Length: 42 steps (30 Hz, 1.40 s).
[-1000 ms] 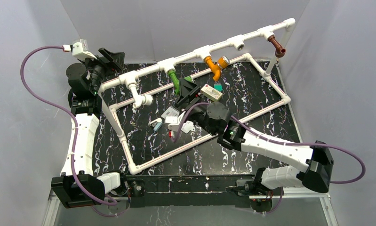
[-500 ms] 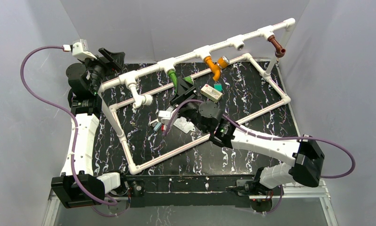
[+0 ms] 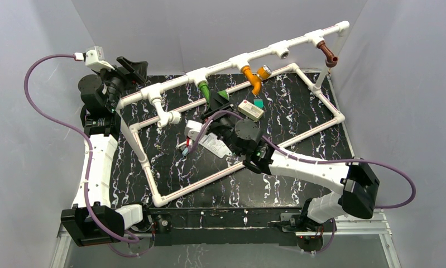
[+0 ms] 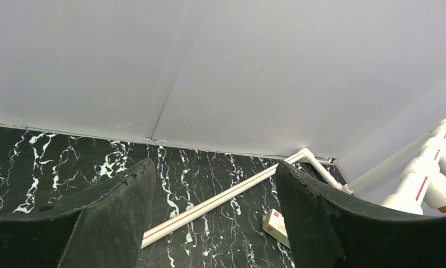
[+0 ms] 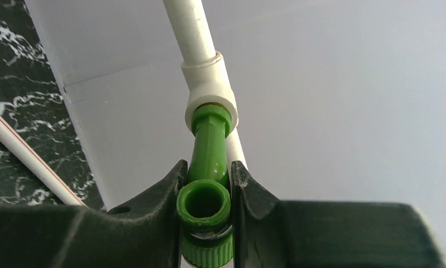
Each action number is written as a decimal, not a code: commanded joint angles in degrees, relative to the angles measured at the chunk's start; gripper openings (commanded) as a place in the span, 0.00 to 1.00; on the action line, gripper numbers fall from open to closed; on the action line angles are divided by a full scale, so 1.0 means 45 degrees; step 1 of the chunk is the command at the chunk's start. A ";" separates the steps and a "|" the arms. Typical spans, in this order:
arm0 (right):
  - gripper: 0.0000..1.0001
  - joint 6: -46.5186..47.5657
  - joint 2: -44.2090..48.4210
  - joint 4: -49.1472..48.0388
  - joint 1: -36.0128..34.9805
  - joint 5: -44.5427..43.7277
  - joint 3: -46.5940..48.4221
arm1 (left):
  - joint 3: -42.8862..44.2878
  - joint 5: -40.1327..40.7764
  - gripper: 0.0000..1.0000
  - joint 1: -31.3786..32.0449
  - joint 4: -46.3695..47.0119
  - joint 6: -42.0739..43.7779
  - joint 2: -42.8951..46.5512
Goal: Install the water faucets
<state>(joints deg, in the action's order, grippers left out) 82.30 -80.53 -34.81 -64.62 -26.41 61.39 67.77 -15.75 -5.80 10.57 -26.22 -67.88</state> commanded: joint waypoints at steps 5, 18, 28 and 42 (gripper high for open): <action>0.01 -0.8897 0.0030 0.0042 0.0122 -0.0288 0.1194 | -0.1827 0.0023 0.76 -0.0352 -0.4282 0.0006 -0.1723; 0.01 -2.1288 0.0788 -0.1523 0.0141 -0.1520 0.0703 | -0.1820 0.0014 0.76 -0.0356 -0.4282 0.0006 -0.1713; 0.01 -2.9323 0.1179 -0.3324 0.0236 -0.3235 -0.1249 | -0.1845 -0.0049 0.76 -0.0354 -0.4263 -0.0058 -0.1677; 0.01 -3.6733 0.0712 -0.3333 0.0454 -0.4145 -0.1088 | -0.1861 0.0005 0.76 -0.0352 -0.4262 -0.0014 -0.1577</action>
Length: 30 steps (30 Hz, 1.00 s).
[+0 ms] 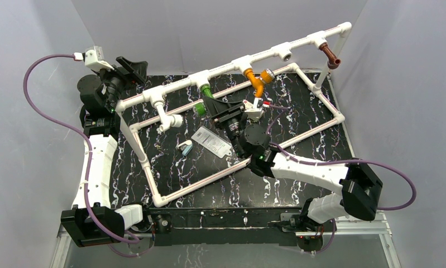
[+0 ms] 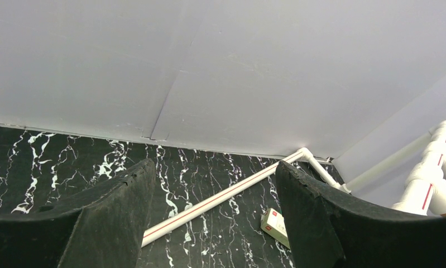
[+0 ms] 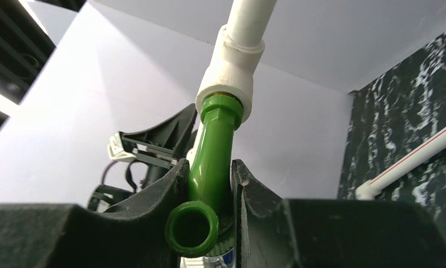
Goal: Install the water faucets
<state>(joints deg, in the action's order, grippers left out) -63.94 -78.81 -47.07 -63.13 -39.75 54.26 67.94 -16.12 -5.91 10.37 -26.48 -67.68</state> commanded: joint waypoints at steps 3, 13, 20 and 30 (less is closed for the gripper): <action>0.01 -0.4930 0.0237 0.0179 0.0123 -0.1291 0.1042 | -0.1909 0.0094 0.76 -0.0327 -0.4219 0.0045 -0.1648; 0.38 -0.2750 0.0800 0.1231 0.0128 -0.0639 0.1304 | -0.1878 0.0125 0.76 -0.0327 -0.4219 0.0064 -0.1679; 0.74 -0.1774 0.1569 0.1299 0.0126 0.0075 0.0262 | -0.1911 0.0176 0.76 -0.0337 -0.4220 0.0063 -0.1649; 0.85 0.0854 0.3380 0.3766 0.0128 0.0805 0.0046 | -0.1913 0.0185 0.76 -0.0328 -0.4219 0.0064 -0.1679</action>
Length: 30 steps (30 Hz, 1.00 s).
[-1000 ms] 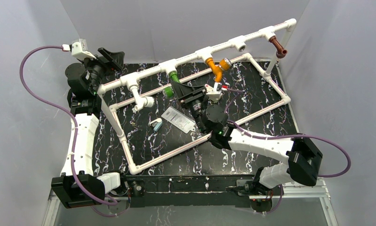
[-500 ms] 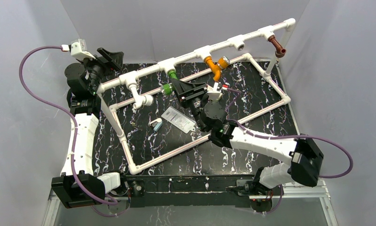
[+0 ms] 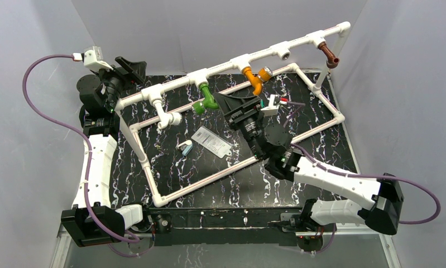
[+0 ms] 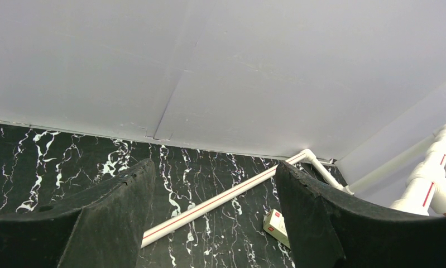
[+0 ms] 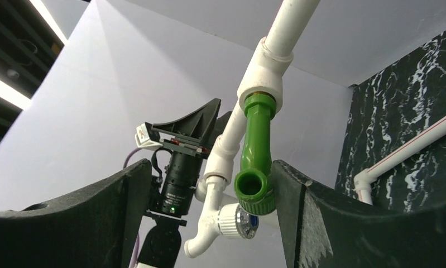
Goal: Install the water faucets
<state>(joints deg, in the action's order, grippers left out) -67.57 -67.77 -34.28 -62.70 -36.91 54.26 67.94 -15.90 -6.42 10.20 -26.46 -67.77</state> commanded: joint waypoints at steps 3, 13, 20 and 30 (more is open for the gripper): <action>0.85 0.3647 0.1463 0.1003 0.0028 0.0582 -0.0065 | -0.1899 0.0147 0.76 -0.0216 -0.4190 0.0059 -0.1688; 0.86 1.2043 0.2616 0.3426 0.0026 0.2622 0.1288 | -0.1882 0.0077 0.76 -0.0216 -0.4180 0.0037 -0.1718; 0.91 1.8708 0.2528 0.6014 0.0028 0.4691 0.2770 | -0.1883 0.0048 0.76 -0.0215 -0.4180 0.0016 -0.1757; 0.94 2.7786 0.2501 0.9077 0.0034 0.6265 0.3503 | -0.1894 0.0022 0.76 -0.0235 -0.4180 0.0020 -0.1776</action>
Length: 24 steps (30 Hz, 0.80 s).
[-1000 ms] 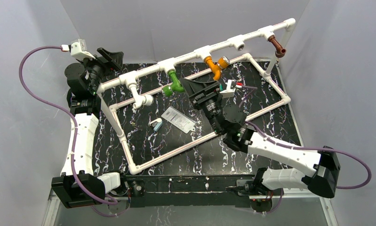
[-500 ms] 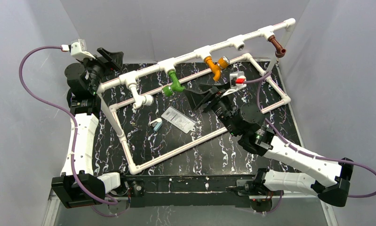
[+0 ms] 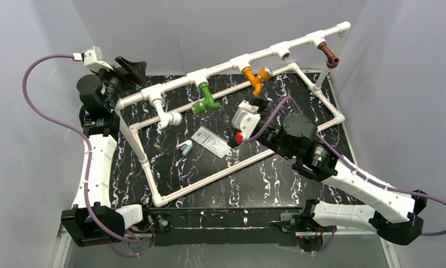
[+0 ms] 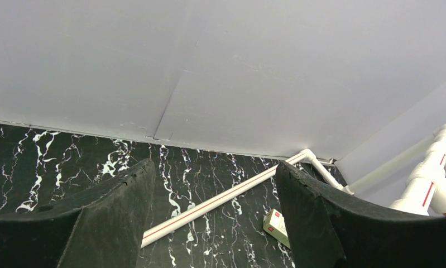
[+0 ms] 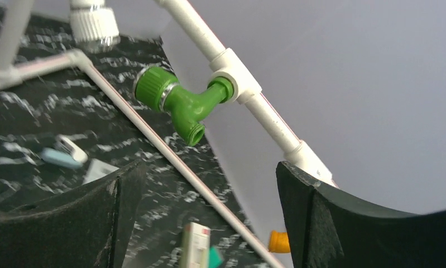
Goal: Install the water faucets
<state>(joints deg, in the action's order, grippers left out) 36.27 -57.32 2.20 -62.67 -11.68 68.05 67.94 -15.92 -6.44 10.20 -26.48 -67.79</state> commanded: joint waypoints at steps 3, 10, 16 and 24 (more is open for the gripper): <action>0.95 0.6923 0.0014 0.0812 0.0022 0.0357 0.0212 | -0.1885 0.0028 0.76 -0.0230 -0.4181 0.0025 -0.1806; 0.96 1.2275 -0.0797 -0.1704 -0.0404 -0.1289 -0.1333 | -0.1859 -0.0002 0.76 -0.0269 -0.4180 0.0025 -0.1850; 0.94 1.3874 -0.1652 -0.3632 -0.0619 -0.1570 -0.1718 | -0.1870 0.0002 0.76 -0.0308 -0.4177 0.0010 -0.1884; 0.94 1.4444 -0.2553 -0.5011 -0.0836 -0.1600 -0.1594 | -0.1858 -0.0073 0.76 -0.0347 -0.4180 -0.0034 -0.1945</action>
<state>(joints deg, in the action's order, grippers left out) 97.51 -67.70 -12.14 -65.93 -18.09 59.37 67.94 -15.97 -6.57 10.55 -26.63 -68.01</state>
